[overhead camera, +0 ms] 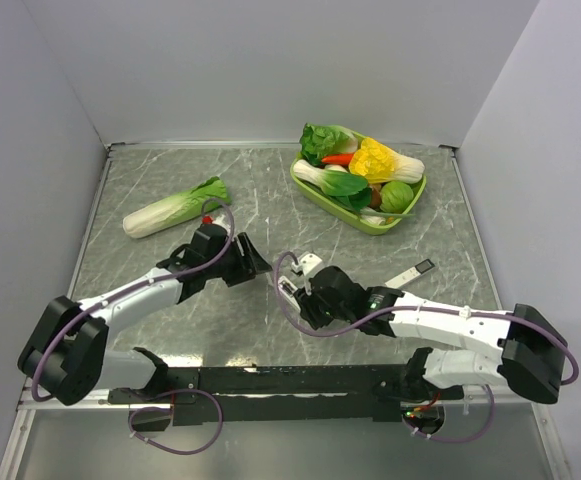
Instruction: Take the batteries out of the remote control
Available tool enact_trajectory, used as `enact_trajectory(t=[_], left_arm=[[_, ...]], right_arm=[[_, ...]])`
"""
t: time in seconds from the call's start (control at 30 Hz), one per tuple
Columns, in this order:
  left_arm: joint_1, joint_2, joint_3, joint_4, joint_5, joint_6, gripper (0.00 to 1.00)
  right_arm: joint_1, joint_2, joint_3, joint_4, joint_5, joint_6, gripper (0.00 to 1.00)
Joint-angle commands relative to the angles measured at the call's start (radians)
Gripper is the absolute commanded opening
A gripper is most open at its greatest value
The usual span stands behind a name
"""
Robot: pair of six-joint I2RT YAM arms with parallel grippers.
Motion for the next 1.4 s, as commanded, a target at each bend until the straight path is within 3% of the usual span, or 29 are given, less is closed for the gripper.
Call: enact_trajectory(t=[0.0,0.17,0.27,0.3,0.37,0.43,0.57,0.6,0.63,0.83,1.07,1.37], left_arm=[[0.019,0.022,0.038,-0.047,-0.064,0.009,0.66],[0.02,-0.018,0.043,-0.081,-0.098,0.007,0.71],[0.039,-0.068,0.051,-0.12,-0.118,0.015,0.76],[0.057,-0.087,0.045,-0.092,-0.031,0.024,0.79],[0.149,-0.099,0.025,-0.078,0.06,0.016,0.79],[0.23,-0.121,0.025,-0.109,0.114,0.01,0.8],[0.357,-0.173,0.089,-0.257,0.06,0.05,0.85],[0.387,-0.202,0.1,-0.284,0.048,0.059,0.89],[0.434,-0.222,0.111,-0.308,-0.007,0.07,0.98],[0.618,-0.348,0.118,-0.347,-0.038,0.076,0.99],[0.669,-0.313,0.12,-0.353,0.005,0.136,0.99],[0.674,-0.309,0.085,-0.334,0.05,0.162,0.99]], right_arm=[[0.006,0.021,0.053,-0.037,0.041,0.028,0.0],[0.008,0.042,0.05,0.008,-0.02,0.002,0.0],[0.009,0.036,0.009,0.139,-0.094,-0.038,0.0],[0.009,0.038,-0.007,0.232,-0.138,-0.065,0.0],[0.009,0.082,-0.031,0.32,-0.148,-0.093,0.0],[0.008,0.175,0.04,0.283,-0.103,-0.102,0.0],[0.012,0.308,0.143,0.282,-0.143,-0.14,0.0],[0.011,0.326,0.168,0.286,-0.142,-0.139,0.0],[0.012,0.357,0.176,0.307,-0.151,-0.144,0.0],[0.041,0.444,0.222,0.361,-0.218,-0.314,0.0],[0.055,0.533,0.297,0.283,-0.237,-0.482,0.07],[0.077,0.559,0.295,0.303,-0.189,-0.499,0.2]])
